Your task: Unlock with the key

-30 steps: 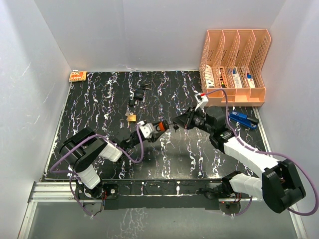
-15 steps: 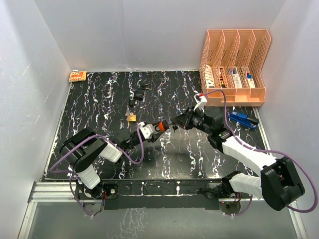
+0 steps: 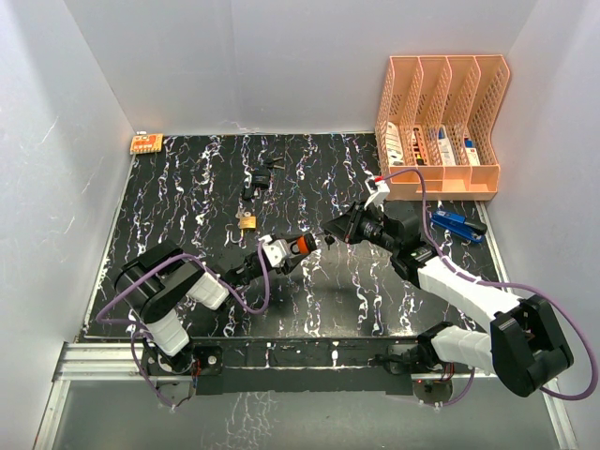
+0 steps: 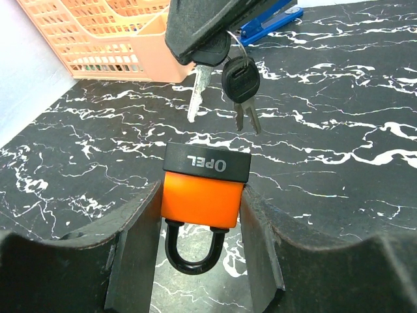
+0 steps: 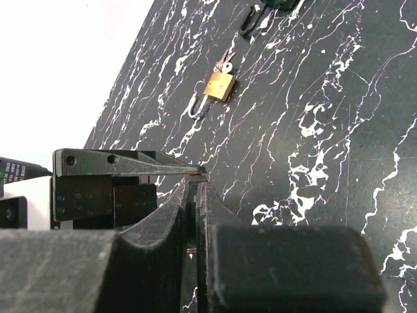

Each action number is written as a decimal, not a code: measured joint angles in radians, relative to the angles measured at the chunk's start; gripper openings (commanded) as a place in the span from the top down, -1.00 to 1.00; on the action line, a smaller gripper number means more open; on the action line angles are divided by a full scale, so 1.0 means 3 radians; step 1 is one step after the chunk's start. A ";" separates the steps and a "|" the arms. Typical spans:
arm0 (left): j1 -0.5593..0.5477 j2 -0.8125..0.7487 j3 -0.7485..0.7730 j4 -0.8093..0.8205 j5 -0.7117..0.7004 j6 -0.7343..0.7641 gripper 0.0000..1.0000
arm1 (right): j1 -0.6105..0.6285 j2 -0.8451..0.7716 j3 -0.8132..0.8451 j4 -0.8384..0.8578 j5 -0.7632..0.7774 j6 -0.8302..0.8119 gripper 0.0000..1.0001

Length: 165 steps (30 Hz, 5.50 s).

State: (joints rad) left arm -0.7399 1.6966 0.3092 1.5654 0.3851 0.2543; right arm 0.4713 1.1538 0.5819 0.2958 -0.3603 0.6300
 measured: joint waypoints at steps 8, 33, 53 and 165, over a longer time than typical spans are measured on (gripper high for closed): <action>0.0000 0.0000 0.0038 0.0011 -0.0013 0.0004 1.00 | 0.0000 0.0000 0.0000 0.0000 -0.0004 0.0000 1.00; 0.0000 0.0001 0.0159 0.0015 -0.0009 0.0022 1.00 | 0.0015 0.0000 0.0000 0.0013 -0.0032 0.0001 1.00; 0.0013 0.0039 0.0310 -0.0089 0.0149 -0.0014 1.00 | 0.0011 0.0154 0.0011 0.0141 -0.0100 -0.0003 1.00; -0.0465 -0.0245 0.1787 -0.3061 -0.2894 -0.2160 1.00 | -0.0718 0.0117 0.0259 -0.0755 0.0417 -0.0154 -0.84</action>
State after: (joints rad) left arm -0.8795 1.6230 0.8452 0.6472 -0.4831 -0.3939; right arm 0.2558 1.1889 0.6598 0.0692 -0.2352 0.5838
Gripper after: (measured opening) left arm 0.442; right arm 0.898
